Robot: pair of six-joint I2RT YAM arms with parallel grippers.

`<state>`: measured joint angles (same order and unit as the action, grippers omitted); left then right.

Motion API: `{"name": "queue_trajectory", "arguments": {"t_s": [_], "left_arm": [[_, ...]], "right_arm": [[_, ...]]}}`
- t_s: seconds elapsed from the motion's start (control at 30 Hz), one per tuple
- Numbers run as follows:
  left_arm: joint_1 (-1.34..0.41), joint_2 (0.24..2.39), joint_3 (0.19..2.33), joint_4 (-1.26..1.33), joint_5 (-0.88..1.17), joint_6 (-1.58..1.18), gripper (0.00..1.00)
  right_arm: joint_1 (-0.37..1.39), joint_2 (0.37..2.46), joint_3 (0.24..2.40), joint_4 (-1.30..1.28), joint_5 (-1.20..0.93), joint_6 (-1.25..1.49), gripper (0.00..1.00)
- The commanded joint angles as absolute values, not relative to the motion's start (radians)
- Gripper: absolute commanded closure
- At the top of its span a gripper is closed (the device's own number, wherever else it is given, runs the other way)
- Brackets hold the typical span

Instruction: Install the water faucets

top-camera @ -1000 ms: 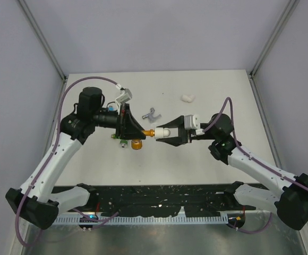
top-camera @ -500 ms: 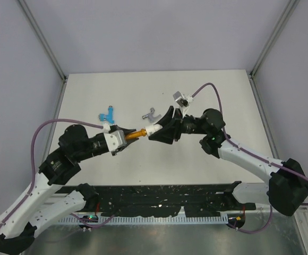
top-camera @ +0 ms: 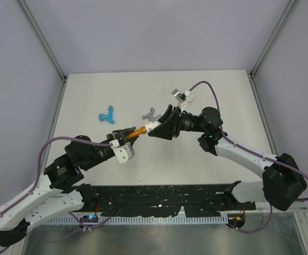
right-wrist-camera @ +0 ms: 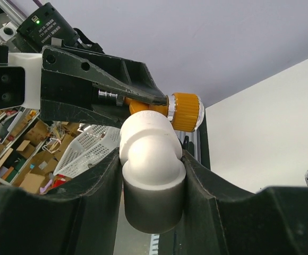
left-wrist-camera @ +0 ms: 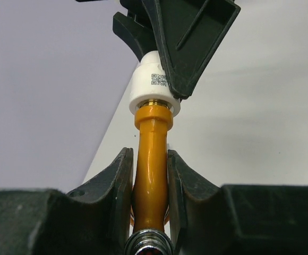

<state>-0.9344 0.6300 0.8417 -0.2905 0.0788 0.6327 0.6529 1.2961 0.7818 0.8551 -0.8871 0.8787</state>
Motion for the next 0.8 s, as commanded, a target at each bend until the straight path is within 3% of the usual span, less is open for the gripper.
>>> {"name": "queue_trajectory", "arguments": {"t_s": [0.0,0.13,0.2,0.47,0.63,0.77], "left_arm": [[-0.928,0.623,0.839,-0.229,-0.075,0.621,1.0],[-0.916,0.649,0.867,-0.265,-0.078,0.551,1.0],[-0.893,0.656,0.873,-0.282,-0.04,0.506,1.0],[-0.625,0.684,0.87,-0.302,0.328,0.258,1.0],[-0.477,0.748,0.884,-0.314,0.475,0.085,1.0],[-0.411,0.801,0.884,-0.319,0.518,-0.02,1.0]], "right_arm": [[0.6,1.267,0.789,1.04,-0.77,0.899,0.65],[0.571,1.262,0.77,1.124,-0.808,0.89,0.32],[0.555,1.259,0.762,1.161,-0.813,0.887,0.05],[0.519,1.207,0.718,1.129,-0.786,0.712,0.04],[0.514,1.16,0.715,0.823,-0.689,0.491,0.04],[0.503,1.128,0.742,0.51,-0.472,0.346,0.05]]}}
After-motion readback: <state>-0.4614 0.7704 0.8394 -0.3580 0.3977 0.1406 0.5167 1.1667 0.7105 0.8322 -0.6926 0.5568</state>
